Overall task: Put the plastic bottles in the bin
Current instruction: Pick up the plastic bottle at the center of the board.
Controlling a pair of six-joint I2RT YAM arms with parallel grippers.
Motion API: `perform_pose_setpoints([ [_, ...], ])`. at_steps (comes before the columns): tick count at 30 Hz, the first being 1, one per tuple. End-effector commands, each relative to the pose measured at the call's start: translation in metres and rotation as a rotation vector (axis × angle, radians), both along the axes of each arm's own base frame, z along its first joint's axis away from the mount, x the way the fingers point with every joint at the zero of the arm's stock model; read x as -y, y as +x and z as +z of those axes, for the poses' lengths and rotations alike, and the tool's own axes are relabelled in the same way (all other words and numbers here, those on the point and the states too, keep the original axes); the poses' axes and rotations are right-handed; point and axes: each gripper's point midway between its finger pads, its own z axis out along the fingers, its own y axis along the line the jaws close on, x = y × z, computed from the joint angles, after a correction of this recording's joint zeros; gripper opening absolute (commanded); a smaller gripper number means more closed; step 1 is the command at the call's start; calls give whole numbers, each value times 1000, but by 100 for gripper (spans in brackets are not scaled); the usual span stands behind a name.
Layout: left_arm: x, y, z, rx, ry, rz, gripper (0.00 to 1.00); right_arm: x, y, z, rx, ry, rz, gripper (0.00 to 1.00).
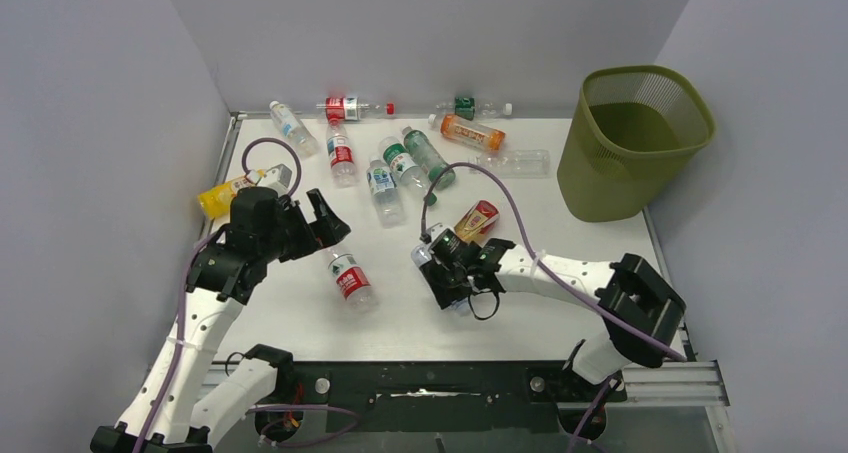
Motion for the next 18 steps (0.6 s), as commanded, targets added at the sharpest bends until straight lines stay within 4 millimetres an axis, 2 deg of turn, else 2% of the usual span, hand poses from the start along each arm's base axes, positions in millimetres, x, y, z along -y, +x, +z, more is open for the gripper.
perform_pose_setpoints([
  [1, 5, 4, 11, 45, -25, -10, 98, -17, 16, 65, 124, 118, -14, 47],
  [7, 5, 5, 7, 41, -30, -8, 98, -15, 29, 128, 234, 176, -42, 47],
  [10, 6, 5, 5, 42, -35, -10, 98, -4, 46, 161, 308, 169, -77, 47],
  [13, 8, 5, 4, 44, -38, -17, 98, 23, 79, 196, 381, 151, -147, 48],
  [18, 10, 6, 3, 43, -44, -27, 98, 96, 155, 269, 534, 168, -324, 49],
])
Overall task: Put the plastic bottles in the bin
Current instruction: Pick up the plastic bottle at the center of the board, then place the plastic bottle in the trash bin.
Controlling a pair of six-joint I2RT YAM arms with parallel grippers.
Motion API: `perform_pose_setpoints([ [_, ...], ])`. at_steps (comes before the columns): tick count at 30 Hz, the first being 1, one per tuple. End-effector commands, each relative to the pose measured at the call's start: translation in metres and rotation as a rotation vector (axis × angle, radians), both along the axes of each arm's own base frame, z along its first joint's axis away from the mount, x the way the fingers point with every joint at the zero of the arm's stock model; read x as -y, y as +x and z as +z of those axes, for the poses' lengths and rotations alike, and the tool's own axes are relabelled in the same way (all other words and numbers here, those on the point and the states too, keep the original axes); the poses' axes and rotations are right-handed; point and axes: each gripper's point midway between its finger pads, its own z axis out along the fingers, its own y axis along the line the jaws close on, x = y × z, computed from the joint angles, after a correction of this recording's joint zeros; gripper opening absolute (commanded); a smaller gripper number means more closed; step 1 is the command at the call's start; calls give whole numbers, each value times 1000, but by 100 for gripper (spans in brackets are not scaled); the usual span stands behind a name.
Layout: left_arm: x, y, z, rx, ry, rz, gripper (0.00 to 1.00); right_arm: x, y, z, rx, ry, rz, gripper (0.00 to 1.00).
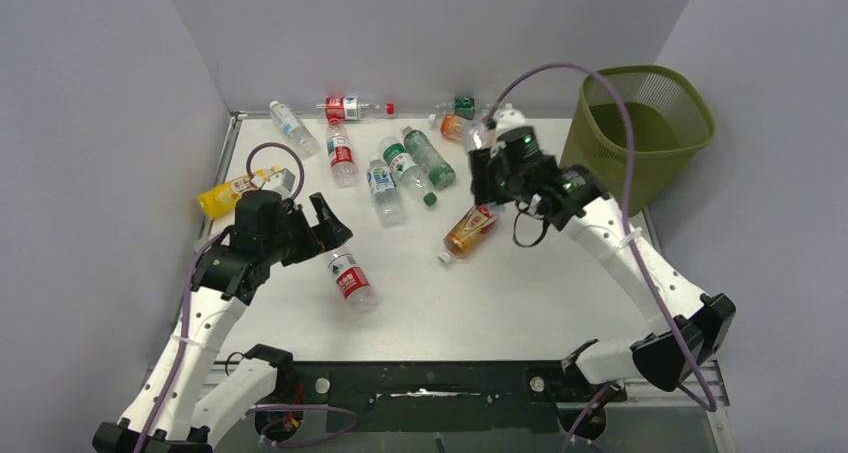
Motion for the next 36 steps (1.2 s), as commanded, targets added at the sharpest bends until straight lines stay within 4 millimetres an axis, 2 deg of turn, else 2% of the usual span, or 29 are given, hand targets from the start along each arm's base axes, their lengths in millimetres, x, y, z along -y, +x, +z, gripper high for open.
perform_pose_setpoints([
  [1, 9, 9, 18, 77, -40, -29, 98, 78, 64, 77, 182, -5, -177, 49],
  [4, 10, 8, 17, 72, -39, -41, 98, 131, 99, 113, 270, 13, -309, 49],
  [6, 10, 7, 17, 70, -35, -45, 98, 162, 115, 140, 344, 43, -377, 49],
  [9, 11, 4, 18, 66, -34, -51, 98, 204, 132, 164, 420, 84, -469, 50],
  [13, 10, 2, 19, 70, -42, -47, 98, 243, 147, 179, 463, 126, -547, 51],
  [19, 10, -1, 14, 63, -42, -50, 98, 292, 159, 173, 458, 157, -640, 52],
  [22, 11, -1, 13, 59, -40, -58, 98, 307, 163, 165, 440, 182, -661, 53],
  [25, 12, 1, 11, 59, -37, -62, 98, 312, 167, 155, 413, 187, -660, 57],
  [27, 13, 1, 10, 57, -37, -66, 98, 311, 168, 150, 392, 191, -654, 68],
  [29, 14, 2, 9, 55, -40, -72, 98, 309, 166, 147, 380, 198, -651, 85],
  [30, 15, 2, 8, 53, -44, -75, 98, 308, 165, 146, 375, 201, -652, 91],
  [34, 16, 4, 8, 53, -45, -79, 98, 305, 156, 150, 375, 204, -649, 99],
  [36, 17, 4, 8, 55, -46, -81, 98, 302, 149, 154, 375, 207, -649, 99],
])
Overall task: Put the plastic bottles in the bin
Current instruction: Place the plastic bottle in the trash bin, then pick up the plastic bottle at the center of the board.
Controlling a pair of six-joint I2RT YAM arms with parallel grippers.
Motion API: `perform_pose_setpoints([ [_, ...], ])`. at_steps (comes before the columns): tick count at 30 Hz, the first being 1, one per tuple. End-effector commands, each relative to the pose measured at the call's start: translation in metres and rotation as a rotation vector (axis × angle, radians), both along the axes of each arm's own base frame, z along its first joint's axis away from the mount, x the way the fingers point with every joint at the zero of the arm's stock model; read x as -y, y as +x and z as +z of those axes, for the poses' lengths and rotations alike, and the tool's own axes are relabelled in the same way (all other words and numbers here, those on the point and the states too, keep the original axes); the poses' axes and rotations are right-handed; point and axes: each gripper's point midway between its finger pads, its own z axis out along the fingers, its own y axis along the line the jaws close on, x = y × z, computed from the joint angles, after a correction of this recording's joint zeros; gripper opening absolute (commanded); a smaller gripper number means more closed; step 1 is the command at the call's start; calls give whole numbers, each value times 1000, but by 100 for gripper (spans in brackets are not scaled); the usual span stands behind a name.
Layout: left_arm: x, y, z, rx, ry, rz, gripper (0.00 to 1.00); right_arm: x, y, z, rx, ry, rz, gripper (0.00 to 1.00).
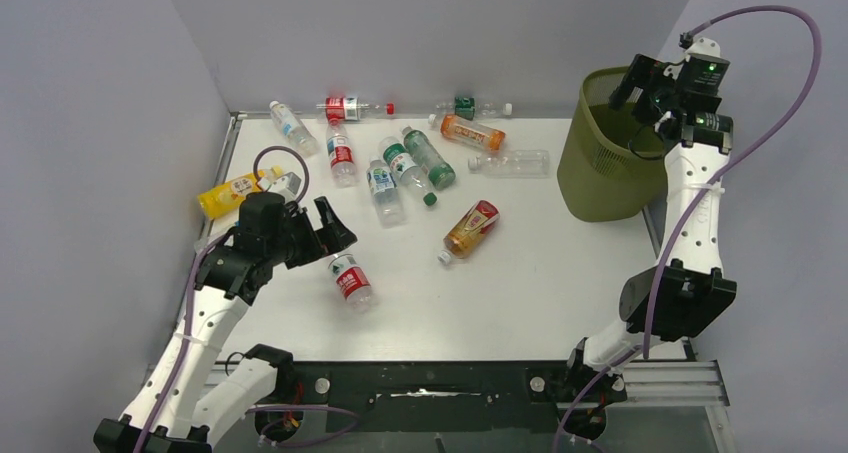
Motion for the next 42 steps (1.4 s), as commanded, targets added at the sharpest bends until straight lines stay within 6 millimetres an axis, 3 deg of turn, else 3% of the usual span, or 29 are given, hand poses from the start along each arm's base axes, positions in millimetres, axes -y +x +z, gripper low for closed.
perform_pose_setpoints([
  [1, 8, 10, 17, 83, -23, -34, 98, -12, -16, 45, 107, -9, 27, 98],
  [5, 8, 9, 19, 90, -27, -39, 98, -33, -34, 55, 116, -1, 75, 98],
  [10, 10, 7, 20, 89, -30, -52, 98, -83, -61, 61, 108, -12, 181, 98],
  [13, 10, 5, 22, 87, -29, -61, 98, -117, -80, 51, 74, 13, 253, 98],
  [22, 12, -1, 18, 85, -31, -93, 98, -233, -160, 0, -2, 183, 501, 98],
  [30, 13, 3, 15, 74, -22, -95, 98, -328, -220, -91, -169, 213, 599, 98],
  [32, 12, 5, 15, 74, -16, -86, 98, -338, -226, -113, -202, 207, 566, 98],
  [36, 10, 7, 14, 69, -17, -60, 98, -340, -222, -147, -223, 231, 474, 98],
  [42, 9, 5, 11, 69, -42, -25, 98, -332, -197, -164, -227, 203, 378, 98],
])
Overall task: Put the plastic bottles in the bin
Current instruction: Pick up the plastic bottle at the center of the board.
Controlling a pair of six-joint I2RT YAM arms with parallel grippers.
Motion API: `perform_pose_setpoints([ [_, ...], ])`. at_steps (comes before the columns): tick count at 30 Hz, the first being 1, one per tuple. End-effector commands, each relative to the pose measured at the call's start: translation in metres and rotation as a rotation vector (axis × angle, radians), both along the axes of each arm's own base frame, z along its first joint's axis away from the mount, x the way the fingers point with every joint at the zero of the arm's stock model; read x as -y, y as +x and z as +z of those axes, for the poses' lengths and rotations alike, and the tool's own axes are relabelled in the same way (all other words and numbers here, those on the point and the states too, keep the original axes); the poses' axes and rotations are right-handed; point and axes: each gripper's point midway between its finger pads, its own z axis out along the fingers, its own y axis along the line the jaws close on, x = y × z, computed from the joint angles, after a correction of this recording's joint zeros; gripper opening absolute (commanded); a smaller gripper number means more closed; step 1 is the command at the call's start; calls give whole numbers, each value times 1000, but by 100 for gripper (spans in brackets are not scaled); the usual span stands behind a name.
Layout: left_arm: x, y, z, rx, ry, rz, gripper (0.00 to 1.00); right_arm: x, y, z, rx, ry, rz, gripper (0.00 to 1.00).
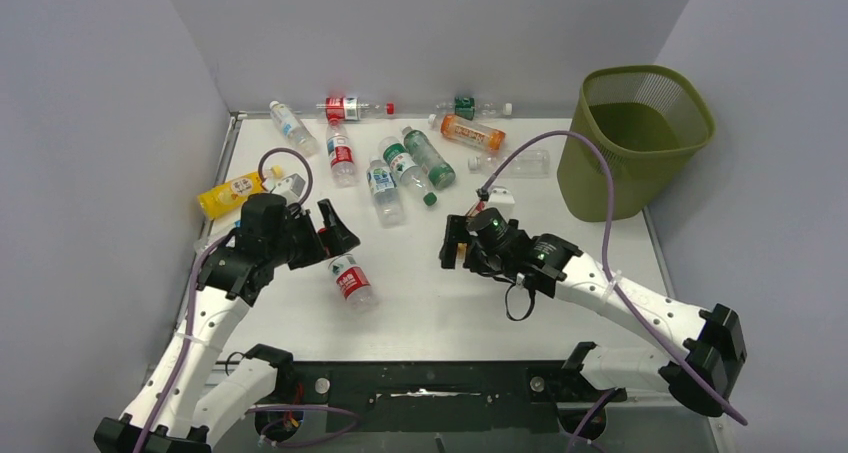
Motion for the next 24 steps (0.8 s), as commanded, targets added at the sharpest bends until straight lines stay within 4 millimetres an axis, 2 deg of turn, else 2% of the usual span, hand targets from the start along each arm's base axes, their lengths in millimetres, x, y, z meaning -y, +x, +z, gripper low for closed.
perform_pose_setpoints([
  [1, 2, 8, 12, 69, -38, 29, 98, -2, 44, 20, 86, 67, -162, 98],
  [5, 3, 7, 10, 65, -48, 34, 98, 4, 58, 2, 17, 44, -207, 98],
  [10, 4, 5, 5, 58, -41, 28, 98, -1, 67, -5, 15, 53, -212, 98],
  [17, 6, 8, 5, 60, -32, 15, 98, 6, 85, -12, -14, 30, -239, 98],
  [24, 3, 11, 12, 71, -12, 19, 98, 5, 99, -17, -33, 23, -243, 98],
])
